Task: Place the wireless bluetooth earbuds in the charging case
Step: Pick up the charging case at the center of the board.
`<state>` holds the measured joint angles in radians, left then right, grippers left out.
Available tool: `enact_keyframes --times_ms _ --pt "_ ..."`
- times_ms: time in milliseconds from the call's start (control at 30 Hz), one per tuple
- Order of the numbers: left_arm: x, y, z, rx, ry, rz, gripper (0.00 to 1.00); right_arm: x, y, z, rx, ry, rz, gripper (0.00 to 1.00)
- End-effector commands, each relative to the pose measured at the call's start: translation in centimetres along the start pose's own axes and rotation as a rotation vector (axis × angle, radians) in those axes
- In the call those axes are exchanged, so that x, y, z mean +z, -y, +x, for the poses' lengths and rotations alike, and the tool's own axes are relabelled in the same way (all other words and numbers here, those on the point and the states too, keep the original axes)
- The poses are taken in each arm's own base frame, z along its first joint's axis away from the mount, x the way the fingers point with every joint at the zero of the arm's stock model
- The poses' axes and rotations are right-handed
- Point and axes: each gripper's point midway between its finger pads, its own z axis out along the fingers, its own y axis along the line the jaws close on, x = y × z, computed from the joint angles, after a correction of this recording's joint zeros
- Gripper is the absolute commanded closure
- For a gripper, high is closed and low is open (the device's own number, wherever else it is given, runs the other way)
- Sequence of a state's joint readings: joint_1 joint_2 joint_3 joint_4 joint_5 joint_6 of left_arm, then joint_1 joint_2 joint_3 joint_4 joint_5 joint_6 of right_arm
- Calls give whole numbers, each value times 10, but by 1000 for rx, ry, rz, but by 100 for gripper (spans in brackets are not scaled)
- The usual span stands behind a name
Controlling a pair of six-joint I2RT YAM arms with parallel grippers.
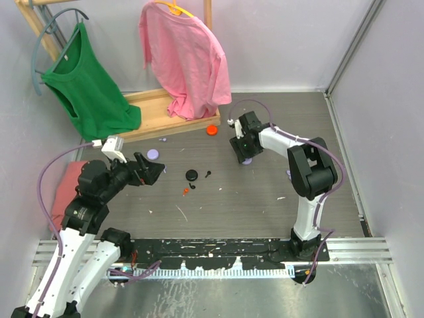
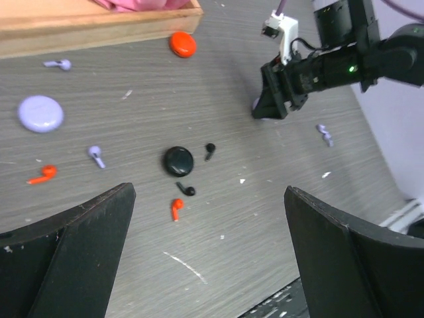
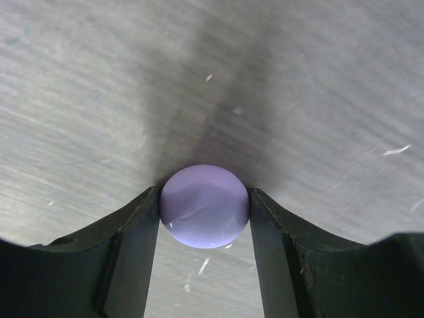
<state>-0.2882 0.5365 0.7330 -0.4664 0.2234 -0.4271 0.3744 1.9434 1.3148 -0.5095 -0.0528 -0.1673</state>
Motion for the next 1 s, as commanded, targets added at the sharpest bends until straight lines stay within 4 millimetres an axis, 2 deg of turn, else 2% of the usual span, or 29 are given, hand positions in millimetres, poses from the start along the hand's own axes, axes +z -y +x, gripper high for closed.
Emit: enact_keyframes --times_ms 0,167,367,767,967 --pt "9 25 -6 -149 29 121 2 -26 -10 -3 142 55 77 56" --pt "22 33 7 -275 -16 188 2 -43 -28 -7 269 141 57 56" --pt "38 39 20 -402 -21 245 2 -83 -64 -33 420 347 -27 56" --pt "67 60 41 -379 35 202 0 -157 -131 -76 618 654 -297 55" --pt "80 64 47 -326 96 138 1 -184 -161 -84 702 743 -442 55"
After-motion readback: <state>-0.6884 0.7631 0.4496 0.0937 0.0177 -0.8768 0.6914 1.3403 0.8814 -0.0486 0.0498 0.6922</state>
